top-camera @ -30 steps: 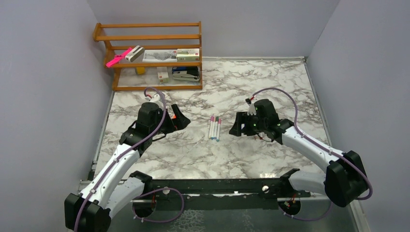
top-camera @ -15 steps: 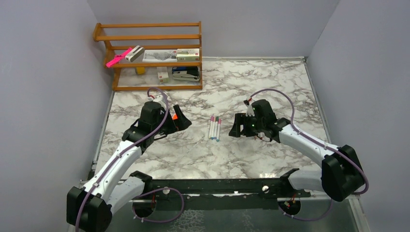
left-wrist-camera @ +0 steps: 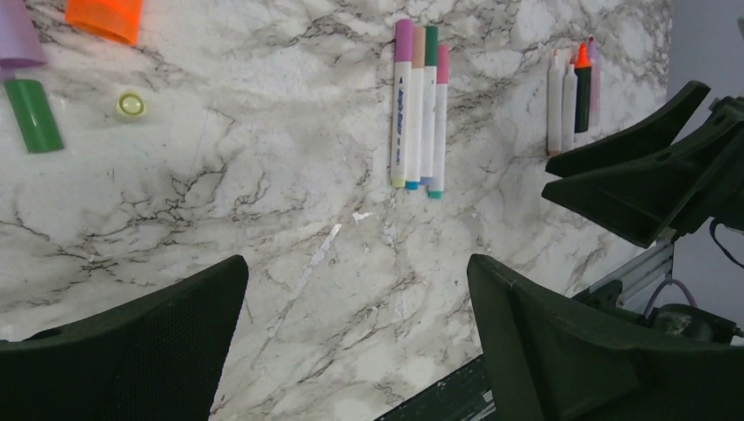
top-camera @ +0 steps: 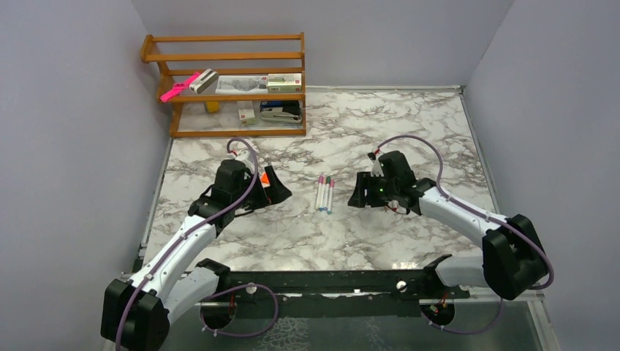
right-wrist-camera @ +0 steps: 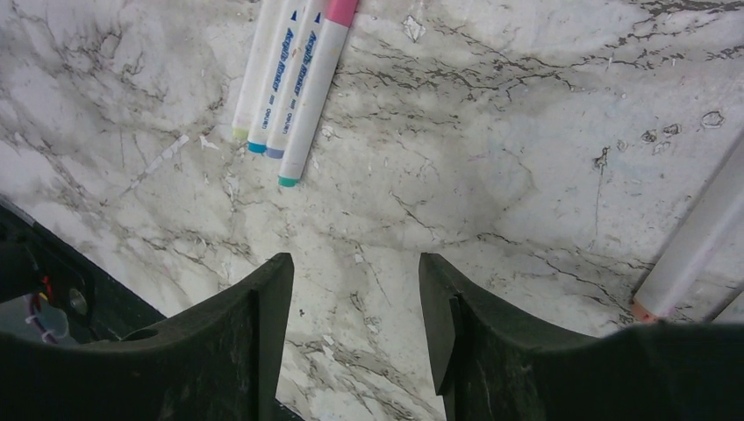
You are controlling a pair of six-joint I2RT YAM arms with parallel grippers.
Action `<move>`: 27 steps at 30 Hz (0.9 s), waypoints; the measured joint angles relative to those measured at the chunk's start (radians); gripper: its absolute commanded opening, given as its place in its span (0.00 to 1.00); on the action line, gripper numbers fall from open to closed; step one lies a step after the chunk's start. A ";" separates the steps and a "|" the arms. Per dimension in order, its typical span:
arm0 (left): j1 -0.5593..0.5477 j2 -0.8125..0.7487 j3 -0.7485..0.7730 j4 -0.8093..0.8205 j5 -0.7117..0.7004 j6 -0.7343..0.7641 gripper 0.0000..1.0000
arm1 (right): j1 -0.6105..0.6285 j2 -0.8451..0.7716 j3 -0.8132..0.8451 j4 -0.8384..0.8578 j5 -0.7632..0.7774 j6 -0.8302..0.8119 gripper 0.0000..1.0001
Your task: Open the pen caps
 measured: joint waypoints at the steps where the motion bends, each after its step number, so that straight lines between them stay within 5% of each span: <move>1: 0.000 -0.004 -0.019 0.006 0.002 0.000 0.99 | 0.000 0.006 0.000 -0.001 0.006 0.001 0.50; 7: 0.000 0.006 -0.058 0.024 0.016 0.000 0.99 | 0.003 0.068 0.001 0.000 0.034 0.011 0.43; 27: 0.000 0.014 -0.102 0.112 0.069 -0.021 0.99 | 0.184 0.360 0.290 -0.060 0.249 0.101 0.45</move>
